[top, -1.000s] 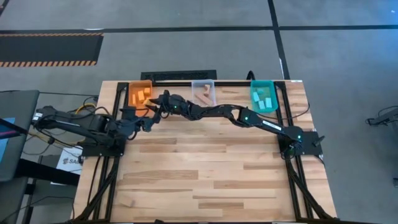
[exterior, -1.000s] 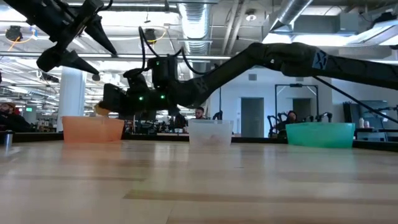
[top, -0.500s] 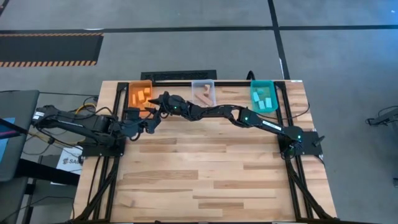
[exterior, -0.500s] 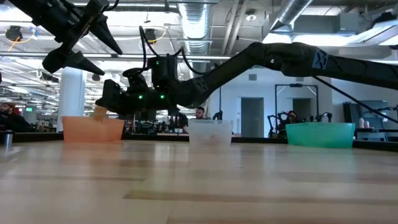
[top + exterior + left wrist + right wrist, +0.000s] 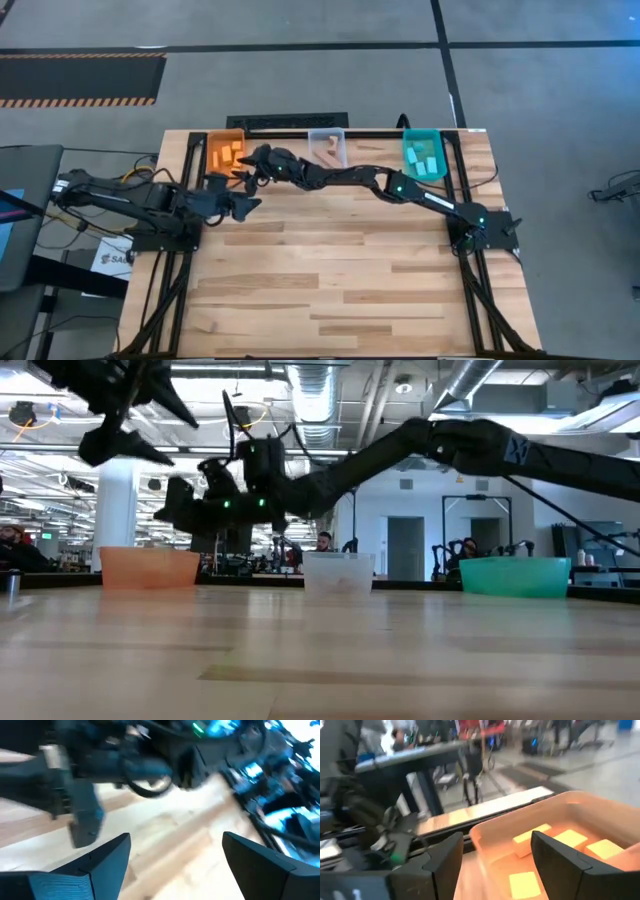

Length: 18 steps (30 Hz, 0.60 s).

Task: Sort & place blocks by color
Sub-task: Put the brown rectangle block into the transparent bin

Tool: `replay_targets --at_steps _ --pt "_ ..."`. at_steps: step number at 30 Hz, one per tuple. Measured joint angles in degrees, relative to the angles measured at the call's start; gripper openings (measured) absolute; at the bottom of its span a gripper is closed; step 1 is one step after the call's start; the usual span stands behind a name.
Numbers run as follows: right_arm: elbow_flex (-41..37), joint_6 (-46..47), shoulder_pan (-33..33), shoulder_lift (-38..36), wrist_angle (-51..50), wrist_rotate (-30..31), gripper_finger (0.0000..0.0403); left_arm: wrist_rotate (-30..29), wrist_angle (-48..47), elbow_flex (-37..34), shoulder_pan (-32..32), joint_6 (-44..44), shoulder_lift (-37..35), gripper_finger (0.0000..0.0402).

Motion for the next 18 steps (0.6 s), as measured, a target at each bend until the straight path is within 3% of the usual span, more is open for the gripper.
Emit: replay_targets --at_steps 5,11,18 --pt "0.02 -1.08 0.00 -7.33 -18.37 -3.57 0.0255 9.35 -0.19 5.25 -0.11 11.00 0.36 0.0291" --pt "0.02 -10.86 0.35 -15.99 -44.71 -4.01 0.0255 21.84 -9.05 12.03 -1.41 19.33 2.80 0.0258" --pt "0.02 -12.49 1.85 -24.48 -71.96 -4.08 0.0255 36.22 -15.96 12.87 -11.80 22.65 9.74 0.0227"
